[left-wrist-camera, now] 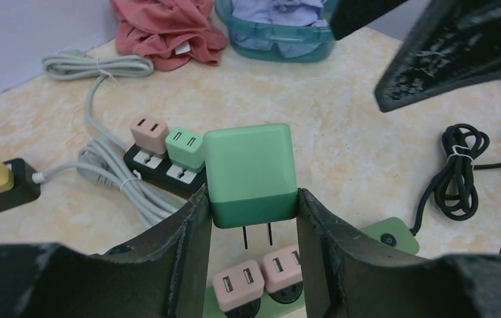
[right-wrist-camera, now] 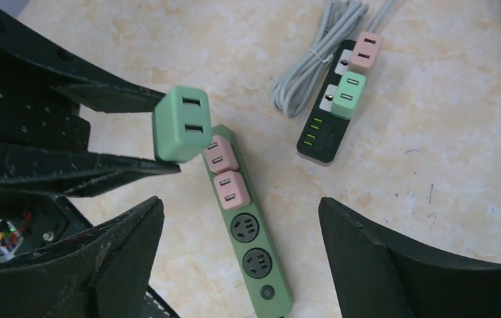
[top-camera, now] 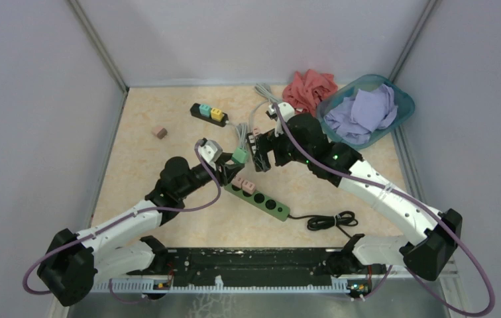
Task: Insert the plug
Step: Pick up the plug from the center of the board, then insert the plug into the socket.
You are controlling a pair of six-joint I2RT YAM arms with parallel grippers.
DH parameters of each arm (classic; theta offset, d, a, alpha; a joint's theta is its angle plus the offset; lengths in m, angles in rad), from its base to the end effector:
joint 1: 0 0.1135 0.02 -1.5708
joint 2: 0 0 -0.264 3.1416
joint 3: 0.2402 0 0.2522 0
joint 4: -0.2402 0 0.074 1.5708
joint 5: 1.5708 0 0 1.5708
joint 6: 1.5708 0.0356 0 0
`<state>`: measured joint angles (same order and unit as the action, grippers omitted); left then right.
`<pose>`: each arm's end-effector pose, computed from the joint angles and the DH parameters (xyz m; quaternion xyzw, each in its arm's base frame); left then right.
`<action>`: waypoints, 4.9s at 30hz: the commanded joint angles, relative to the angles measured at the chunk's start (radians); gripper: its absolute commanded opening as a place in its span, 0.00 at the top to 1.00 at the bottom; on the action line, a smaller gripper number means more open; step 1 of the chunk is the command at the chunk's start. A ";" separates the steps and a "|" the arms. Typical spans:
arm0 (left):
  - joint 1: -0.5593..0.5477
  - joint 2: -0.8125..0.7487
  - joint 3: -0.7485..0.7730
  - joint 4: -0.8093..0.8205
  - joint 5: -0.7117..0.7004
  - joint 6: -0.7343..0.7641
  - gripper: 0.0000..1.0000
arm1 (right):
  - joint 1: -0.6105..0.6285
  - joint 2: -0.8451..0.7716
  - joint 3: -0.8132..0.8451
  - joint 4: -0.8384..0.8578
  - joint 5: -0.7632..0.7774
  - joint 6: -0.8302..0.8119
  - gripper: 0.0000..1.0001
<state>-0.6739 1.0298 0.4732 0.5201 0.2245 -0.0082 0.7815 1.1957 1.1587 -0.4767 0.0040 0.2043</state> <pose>0.1766 -0.1512 0.2574 0.3072 0.6507 -0.3067 0.6230 0.1887 0.1871 0.3562 -0.2448 0.8281 0.2371 0.4451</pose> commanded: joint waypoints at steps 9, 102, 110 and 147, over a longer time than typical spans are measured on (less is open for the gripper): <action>-0.125 -0.039 -0.031 0.124 0.009 0.166 0.67 | -0.045 0.113 0.190 -0.169 -0.275 0.028 0.16; 0.068 -0.131 -0.171 -0.406 -0.253 -1.015 0.30 | 0.030 0.152 -0.136 0.058 -0.251 -0.413 1.00; 0.065 -0.044 -0.266 -0.237 -0.150 -1.208 0.39 | 0.094 0.150 -0.166 0.083 -0.182 -0.413 1.00; 0.016 0.413 -0.177 0.073 -0.112 -1.251 0.66 | 0.152 0.266 -0.144 -0.005 -0.058 -0.417 1.00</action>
<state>-0.6548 1.4269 0.2802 0.5701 0.1238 -1.2667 0.9192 1.4559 0.9813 -0.4984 -0.0826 -0.2089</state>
